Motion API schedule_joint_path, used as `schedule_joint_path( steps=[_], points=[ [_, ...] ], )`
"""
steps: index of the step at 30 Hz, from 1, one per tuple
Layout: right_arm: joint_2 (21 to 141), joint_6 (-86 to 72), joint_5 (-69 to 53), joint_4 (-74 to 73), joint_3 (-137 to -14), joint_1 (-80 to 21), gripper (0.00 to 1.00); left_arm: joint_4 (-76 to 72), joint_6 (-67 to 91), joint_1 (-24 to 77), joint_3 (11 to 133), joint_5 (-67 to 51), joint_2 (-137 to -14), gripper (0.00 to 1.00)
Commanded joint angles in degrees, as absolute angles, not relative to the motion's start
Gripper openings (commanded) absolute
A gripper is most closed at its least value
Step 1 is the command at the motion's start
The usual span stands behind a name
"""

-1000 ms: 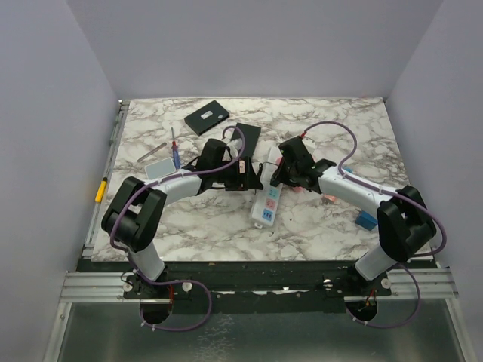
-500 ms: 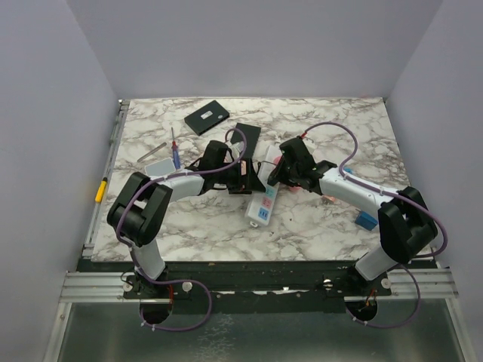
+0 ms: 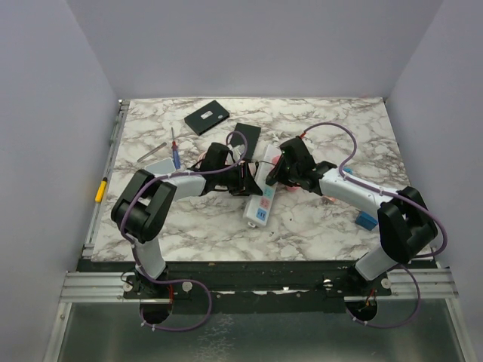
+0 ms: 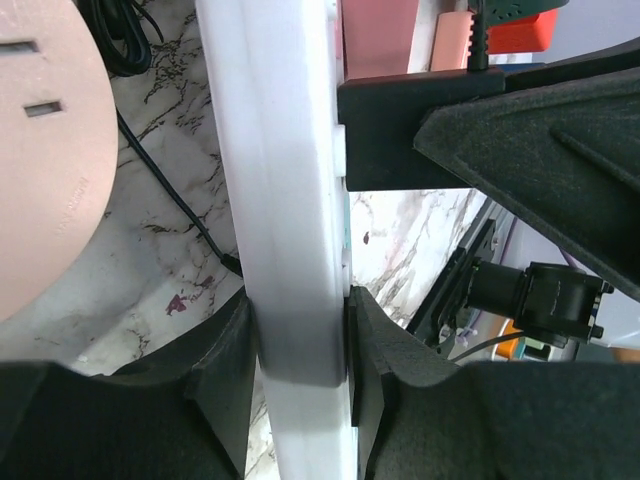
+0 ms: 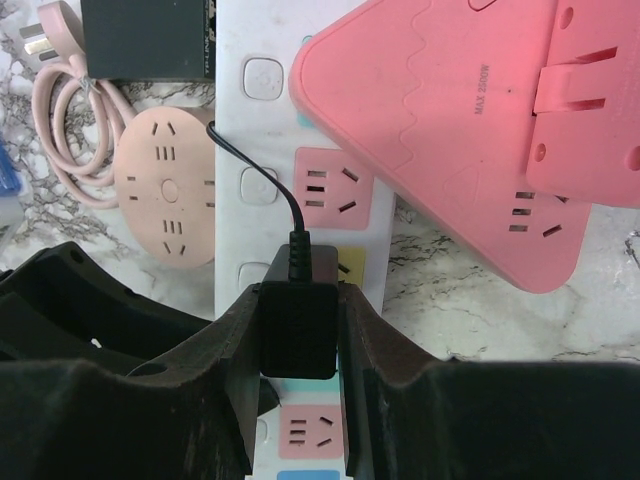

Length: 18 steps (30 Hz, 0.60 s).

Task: Pull the plug off the socket
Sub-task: Remove the plug from the socket.

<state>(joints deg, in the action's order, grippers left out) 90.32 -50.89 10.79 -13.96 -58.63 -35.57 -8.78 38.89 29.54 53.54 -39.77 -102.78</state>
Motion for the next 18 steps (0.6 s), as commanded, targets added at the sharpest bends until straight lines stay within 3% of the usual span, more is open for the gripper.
schedule_joint_path(
  steps=[1,11,18],
  points=[
    [88.3,-50.2,9.7,-8.2,-59.0,-36.0,0.0,-10.2,38.9,30.3,52.9,-41.8,-103.9,0.32],
    [88.9,-51.0,11.5,-9.0,-59.4,-36.1,0.0,-10.3,38.9,30.8,52.8,-41.4,-104.1,0.08],
    [88.7,-52.4,11.7,-5.9,-57.5,-36.7,0.0,-10.5,38.9,31.0,52.8,-41.3,-104.4,0.0]
  ],
)
